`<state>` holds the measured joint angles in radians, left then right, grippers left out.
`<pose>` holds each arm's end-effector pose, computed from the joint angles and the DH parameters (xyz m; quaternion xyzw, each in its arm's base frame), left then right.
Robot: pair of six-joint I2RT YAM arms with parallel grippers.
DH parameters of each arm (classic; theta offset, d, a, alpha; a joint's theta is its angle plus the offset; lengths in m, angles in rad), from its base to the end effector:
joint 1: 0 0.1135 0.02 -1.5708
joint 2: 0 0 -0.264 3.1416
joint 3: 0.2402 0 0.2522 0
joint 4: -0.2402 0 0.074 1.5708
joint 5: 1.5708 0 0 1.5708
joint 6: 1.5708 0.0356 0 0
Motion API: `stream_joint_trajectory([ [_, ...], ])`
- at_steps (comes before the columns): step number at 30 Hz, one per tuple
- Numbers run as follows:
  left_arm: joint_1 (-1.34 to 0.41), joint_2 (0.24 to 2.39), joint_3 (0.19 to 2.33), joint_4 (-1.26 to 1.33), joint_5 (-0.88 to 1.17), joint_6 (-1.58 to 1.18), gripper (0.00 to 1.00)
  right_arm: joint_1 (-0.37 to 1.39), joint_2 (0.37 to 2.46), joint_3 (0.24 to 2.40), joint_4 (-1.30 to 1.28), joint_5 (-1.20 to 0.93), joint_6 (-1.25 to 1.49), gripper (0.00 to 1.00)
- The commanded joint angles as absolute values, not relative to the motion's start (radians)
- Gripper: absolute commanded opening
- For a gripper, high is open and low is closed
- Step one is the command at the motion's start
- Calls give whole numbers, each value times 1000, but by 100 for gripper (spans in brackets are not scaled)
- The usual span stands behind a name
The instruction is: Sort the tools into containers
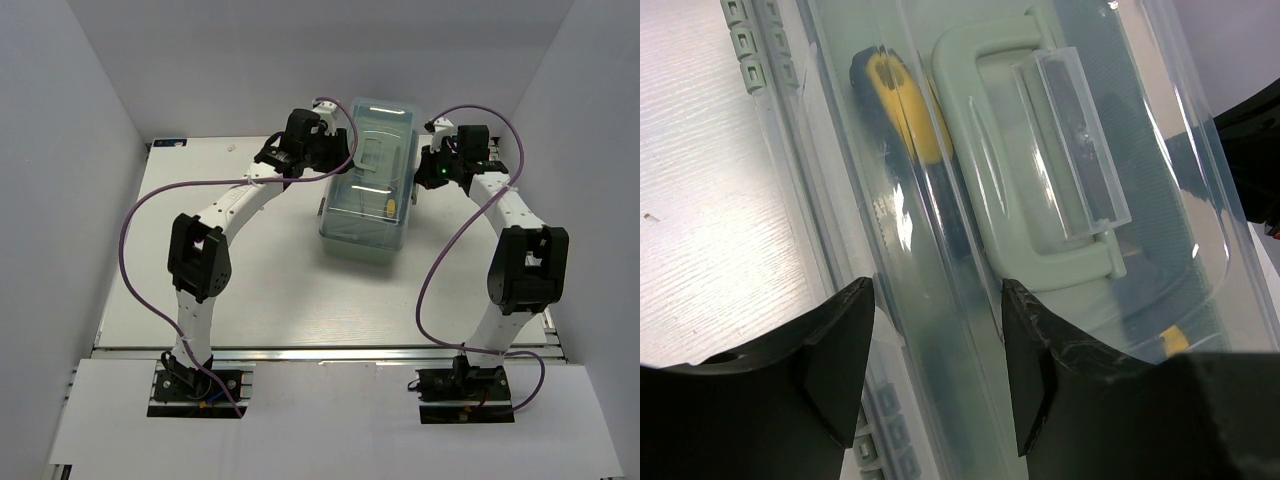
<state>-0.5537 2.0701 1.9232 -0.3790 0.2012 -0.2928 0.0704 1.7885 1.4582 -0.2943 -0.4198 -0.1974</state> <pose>0.4145 -0.2646 0.3141 0.1619 0.8484 -0.2833 0.4169 0.4126 0.0436 0.2863 -0.2103 0.8502 0.1568 0.4565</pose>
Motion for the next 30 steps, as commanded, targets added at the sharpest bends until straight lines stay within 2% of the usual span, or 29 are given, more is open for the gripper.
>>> stream_joint_trajectory([
  [1, -658, 2131, 1856, -518, 385, -298, 60, 132, 1784, 1466, -264, -591, -166, 0],
  [8, -657, 2125, 1852, -514, 380, -299, 60, 117, 1730, 1427, -171, -658, -114, 0],
  [15, -657, 2125, 1848, -509, 373, -302, 60, 68, 1707, 1404, -11, -880, 61, 0],
  [19, -657, 2120, 1839, -509, 367, -301, 60, 49, 1687, 1419, 18, -879, 93, 0],
  [30, -657, 2117, 1825, -497, 365, -298, 60, 26, 1749, 1466, -261, -309, 35, 0],
])
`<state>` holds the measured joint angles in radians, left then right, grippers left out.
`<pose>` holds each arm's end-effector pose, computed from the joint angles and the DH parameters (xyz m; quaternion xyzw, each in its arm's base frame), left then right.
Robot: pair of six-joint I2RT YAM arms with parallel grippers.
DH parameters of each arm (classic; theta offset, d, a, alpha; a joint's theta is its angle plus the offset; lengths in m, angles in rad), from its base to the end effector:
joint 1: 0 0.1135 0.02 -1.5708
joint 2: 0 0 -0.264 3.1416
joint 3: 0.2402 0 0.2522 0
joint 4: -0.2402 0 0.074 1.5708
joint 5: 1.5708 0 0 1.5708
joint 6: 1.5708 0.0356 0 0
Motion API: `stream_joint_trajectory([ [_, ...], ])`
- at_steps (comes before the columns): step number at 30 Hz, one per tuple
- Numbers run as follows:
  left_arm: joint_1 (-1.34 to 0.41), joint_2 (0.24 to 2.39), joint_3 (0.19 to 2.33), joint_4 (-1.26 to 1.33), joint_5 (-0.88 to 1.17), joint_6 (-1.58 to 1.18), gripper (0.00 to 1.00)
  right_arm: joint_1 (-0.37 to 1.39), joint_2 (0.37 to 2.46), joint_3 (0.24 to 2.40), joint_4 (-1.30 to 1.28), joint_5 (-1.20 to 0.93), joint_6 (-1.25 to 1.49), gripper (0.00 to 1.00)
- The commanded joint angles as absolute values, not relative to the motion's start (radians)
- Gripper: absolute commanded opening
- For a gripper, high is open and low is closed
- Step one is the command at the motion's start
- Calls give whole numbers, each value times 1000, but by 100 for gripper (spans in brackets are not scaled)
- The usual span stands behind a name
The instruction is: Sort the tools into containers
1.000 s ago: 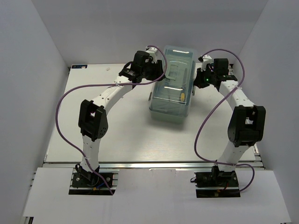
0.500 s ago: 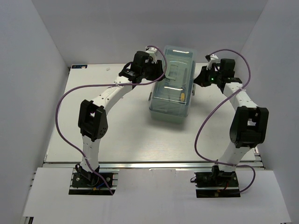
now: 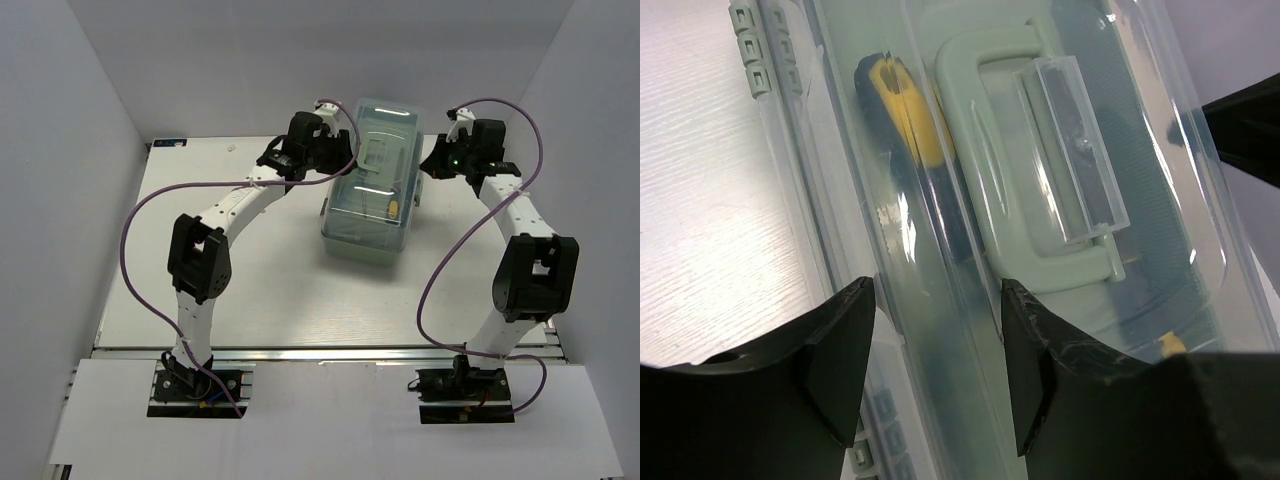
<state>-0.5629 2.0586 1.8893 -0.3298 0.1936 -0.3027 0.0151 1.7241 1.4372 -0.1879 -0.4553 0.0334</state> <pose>0.4115 -0.2678 0.3124 0.1600 0.8422 -0.2886 0.4265 0.4062 0.0218 0.3142 -0.1100 0.8326 0.2049 0.5027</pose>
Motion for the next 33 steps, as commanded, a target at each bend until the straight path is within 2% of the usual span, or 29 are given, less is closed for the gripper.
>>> stream_joint_trajectory([
  [1, -657, 2118, 1824, -497, 365, -298, 60, 28, 1755, 1466, -274, -267, 55, 0],
  [5, -657, 2118, 1825, -495, 365, -298, 60, 29, 1773, 1448, -265, -135, 78, 0],
  [23, -657, 2115, 1818, -497, 356, -304, 60, 29, 1727, 1304, -199, -29, 81, 0],
  [28, -657, 2111, 1807, -488, 356, -304, 60, 29, 1739, 1272, -204, -55, 83, 0],
  [33, -657, 2112, 1801, -479, 370, -310, 60, 29, 1769, 1269, -195, -222, 101, 0],
])
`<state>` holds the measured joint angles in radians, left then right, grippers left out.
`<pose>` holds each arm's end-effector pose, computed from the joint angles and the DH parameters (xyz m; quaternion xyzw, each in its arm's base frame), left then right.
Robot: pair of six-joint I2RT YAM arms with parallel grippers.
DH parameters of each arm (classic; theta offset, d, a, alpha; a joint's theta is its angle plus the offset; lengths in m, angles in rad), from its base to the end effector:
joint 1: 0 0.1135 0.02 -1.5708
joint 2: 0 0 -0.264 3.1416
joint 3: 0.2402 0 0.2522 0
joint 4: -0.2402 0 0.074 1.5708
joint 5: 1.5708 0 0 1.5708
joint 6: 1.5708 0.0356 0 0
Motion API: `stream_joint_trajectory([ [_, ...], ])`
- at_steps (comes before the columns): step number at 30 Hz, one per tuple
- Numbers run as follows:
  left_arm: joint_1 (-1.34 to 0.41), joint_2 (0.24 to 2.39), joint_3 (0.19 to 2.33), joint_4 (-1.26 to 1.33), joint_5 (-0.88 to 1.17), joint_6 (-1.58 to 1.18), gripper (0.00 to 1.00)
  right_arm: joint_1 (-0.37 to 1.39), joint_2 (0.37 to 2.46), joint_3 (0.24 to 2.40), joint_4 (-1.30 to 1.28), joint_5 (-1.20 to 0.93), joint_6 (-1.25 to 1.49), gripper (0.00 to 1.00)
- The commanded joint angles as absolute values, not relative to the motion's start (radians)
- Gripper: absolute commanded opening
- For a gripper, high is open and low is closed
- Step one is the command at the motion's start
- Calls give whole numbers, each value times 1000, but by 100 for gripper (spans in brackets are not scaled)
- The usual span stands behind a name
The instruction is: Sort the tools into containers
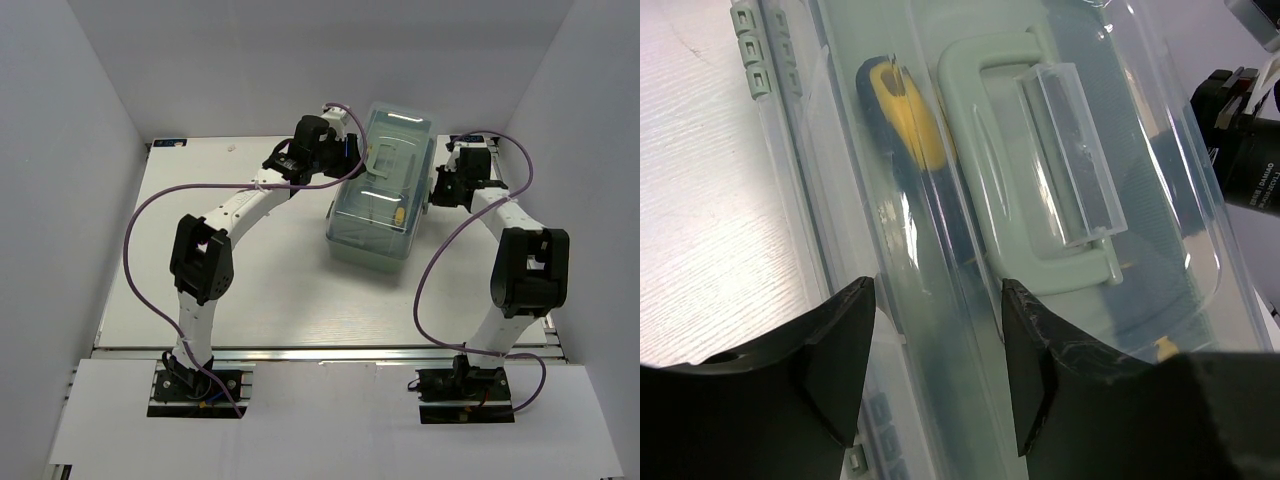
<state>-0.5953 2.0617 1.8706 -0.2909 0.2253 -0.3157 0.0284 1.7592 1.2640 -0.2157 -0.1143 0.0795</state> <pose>0.4035 -0.2829 0.3083 0.1761 0.8336 -0.3127 0.4198 0.3961 0.0153 0.2378 -0.0006 0.9078 0.0743 0.4127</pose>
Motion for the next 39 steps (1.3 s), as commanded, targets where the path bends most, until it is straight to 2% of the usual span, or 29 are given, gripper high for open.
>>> stream_joint_trajectory([
  [1, -657, 2112, 1802, -477, 370, -310, 60, 29, 1773, 1273, -190, -270, 107, 0],
  [13, -664, 2135, 1799, -449, 449, -328, 59, 29, 1921, 1431, -161, -612, 299, 0],
  [16, -666, 2134, 1798, -462, 442, -325, 59, 31, 1914, 1443, -172, -556, 273, 0],
  [19, -661, 2114, 1799, -480, 356, -337, 60, 28, 1901, 1460, -250, -409, 181, 0],
  [21, -647, 2100, 1799, -480, 278, -373, 61, 12, 1884, 1439, -255, -382, 132, 0],
  [23, -629, 2074, 1802, -476, 232, -409, 63, 12, 1855, 1405, -242, -399, 75, 4],
  [25, -615, 2056, 1810, -474, 161, -425, 65, 5, 1835, 1401, -259, -423, 19, 15],
  [30, -562, 1987, 1833, -477, 49, -456, 69, -17, 1804, 1381, -296, -491, -34, 27],
  [33, -535, 1925, 1821, -468, 14, -459, 72, -17, 1798, 1378, -314, -514, -49, 30],
  [39, -491, 1722, 1646, -402, -83, -471, 76, -2, 1818, 1408, -344, -555, -63, 35],
])
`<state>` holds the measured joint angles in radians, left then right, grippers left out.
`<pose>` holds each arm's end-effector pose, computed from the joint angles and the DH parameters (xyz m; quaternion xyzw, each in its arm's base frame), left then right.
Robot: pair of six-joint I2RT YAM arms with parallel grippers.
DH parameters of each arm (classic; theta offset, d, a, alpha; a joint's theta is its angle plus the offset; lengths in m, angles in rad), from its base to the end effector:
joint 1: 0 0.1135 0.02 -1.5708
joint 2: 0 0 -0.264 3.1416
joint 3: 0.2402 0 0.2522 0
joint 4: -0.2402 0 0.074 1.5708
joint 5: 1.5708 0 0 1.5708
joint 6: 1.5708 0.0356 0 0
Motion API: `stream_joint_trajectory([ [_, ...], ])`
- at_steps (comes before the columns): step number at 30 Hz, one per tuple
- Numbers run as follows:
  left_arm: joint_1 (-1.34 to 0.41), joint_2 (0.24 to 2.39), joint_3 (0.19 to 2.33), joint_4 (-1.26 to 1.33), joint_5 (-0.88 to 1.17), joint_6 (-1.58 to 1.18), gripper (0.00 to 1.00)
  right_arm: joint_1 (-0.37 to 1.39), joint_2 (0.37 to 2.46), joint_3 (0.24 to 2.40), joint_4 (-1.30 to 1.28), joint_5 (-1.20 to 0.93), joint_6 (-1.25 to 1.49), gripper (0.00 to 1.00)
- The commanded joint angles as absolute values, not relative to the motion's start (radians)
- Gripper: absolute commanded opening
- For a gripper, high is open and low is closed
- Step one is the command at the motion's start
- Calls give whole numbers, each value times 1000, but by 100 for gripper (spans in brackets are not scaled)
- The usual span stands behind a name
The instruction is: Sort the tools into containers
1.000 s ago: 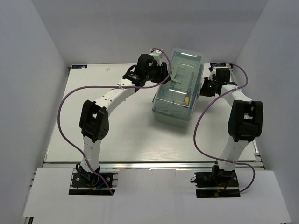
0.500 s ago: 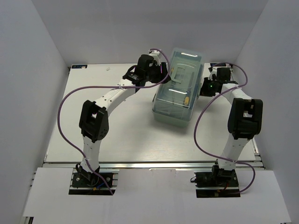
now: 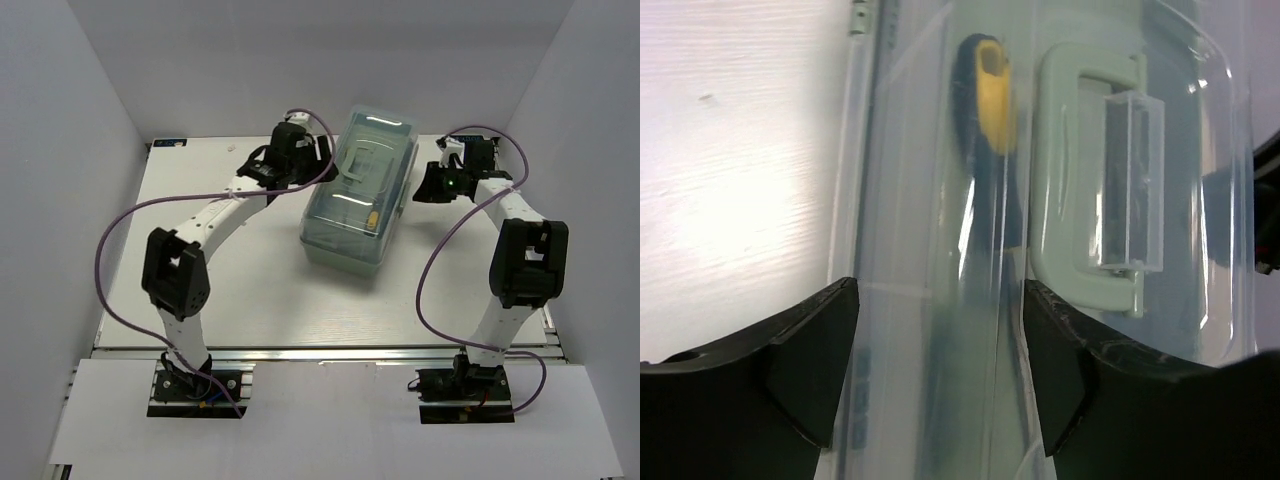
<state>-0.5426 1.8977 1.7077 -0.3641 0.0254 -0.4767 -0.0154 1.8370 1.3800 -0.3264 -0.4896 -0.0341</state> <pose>0.3848 -0.2331 0.3185 0.0350 0.8728 -0.2471 0.4194 0.4106 0.0104 0.2396 -0.1013 0.8951 0.2145 0.3776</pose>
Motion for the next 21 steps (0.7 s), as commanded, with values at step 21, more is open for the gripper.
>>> stream_joint_trajectory([
  [21, -431, 1240, 1289, -339, -120, -503, 80, 238, 1787, 1398, -368, -571, -101, 38],
])
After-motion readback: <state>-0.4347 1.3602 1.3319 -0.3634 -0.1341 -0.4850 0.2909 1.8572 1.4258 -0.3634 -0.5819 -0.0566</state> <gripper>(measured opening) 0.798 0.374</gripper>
